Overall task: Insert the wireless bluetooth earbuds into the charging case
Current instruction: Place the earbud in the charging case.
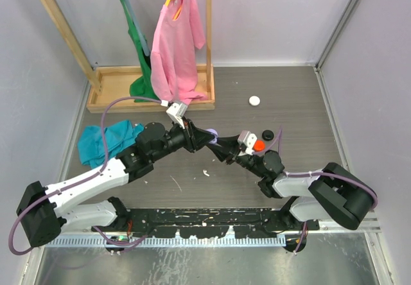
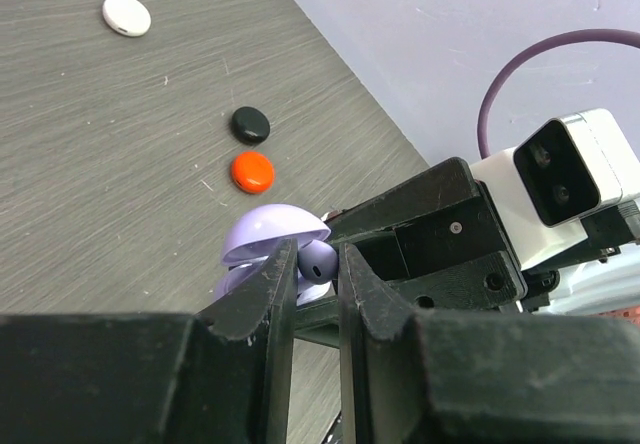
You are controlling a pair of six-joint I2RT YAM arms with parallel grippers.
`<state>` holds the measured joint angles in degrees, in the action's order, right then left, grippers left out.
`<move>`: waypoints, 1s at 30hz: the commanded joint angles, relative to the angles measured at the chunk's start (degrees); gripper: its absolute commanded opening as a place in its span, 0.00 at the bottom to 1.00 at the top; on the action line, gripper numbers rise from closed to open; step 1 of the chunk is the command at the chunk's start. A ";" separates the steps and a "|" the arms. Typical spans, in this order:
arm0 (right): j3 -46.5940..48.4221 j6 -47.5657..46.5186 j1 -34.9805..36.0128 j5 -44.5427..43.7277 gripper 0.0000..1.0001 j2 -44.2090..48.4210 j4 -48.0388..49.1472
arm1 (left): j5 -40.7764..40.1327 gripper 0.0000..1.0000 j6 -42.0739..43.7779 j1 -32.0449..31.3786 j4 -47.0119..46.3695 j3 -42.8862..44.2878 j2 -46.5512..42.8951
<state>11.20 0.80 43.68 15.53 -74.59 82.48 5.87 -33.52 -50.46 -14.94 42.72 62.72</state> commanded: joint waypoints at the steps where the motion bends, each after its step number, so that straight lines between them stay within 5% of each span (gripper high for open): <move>1: 0.32 -0.01 0.10 -2.71 0.01 2.31 5.50 | -4.19 0.21 1.78 -1.29 1.96 0.35 -2.51; 18: 0.35 0.03 0.15 -2.16 0.01 2.41 4.96 | -6.43 0.37 -0.06 -2.28 3.90 1.23 -2.66; 30: 0.72 -0.80 0.13 -1.36 0.01 2.70 2.52 | -5.99 0.55 3.63 -1.93 17.42 7.70 -5.31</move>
<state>11.00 0.49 43.77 13.87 -73.47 81.43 -1.08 -31.97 -52.53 -1.19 46.19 58.54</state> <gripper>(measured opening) 0.328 0.542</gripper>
